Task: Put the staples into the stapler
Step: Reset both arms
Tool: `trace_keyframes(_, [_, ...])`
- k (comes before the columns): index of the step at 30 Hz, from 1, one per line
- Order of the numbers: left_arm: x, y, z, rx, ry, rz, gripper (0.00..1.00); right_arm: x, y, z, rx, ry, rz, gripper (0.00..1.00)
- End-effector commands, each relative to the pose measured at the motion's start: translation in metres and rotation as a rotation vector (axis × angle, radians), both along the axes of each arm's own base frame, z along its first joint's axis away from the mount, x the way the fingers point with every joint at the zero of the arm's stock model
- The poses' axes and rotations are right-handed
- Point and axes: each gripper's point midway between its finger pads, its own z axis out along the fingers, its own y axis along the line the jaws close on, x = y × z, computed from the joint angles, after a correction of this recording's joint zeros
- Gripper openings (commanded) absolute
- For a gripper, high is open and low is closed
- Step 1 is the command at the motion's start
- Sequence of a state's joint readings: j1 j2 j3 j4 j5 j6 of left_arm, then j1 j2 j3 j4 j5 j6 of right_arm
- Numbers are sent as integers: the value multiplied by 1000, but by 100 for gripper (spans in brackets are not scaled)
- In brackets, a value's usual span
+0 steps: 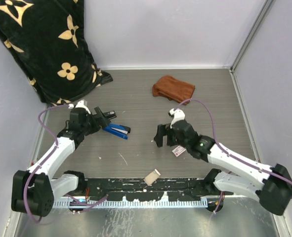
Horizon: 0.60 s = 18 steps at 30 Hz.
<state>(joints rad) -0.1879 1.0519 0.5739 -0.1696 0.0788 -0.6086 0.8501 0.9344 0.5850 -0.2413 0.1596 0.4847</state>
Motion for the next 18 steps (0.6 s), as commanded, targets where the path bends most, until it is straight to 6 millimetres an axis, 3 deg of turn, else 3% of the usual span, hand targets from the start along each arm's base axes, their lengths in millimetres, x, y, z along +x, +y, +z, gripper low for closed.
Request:
trace_keyframes(1, [28, 28, 19, -25, -72, 50, 98, 56, -25, 8, -19, -20, -132, 100])
trace_keyframes(5, [39, 80, 29, -63, -114, 191, 98, 106, -93, 9, -11, -18, -321, 100])
trace_keyframes(10, [29, 146, 40, -36, -199, 402, 98, 121, -186, 14, -11, -57, -578, 100])
trace_keyframes(14, [15, 164, 46, 154, -333, 425, 99, 115, -235, 9, -13, -186, -766, 100])
trace_keyframes(18, [22, 149, 39, 215, -438, 375, 98, 113, -256, -1, -40, -358, -853, 100])
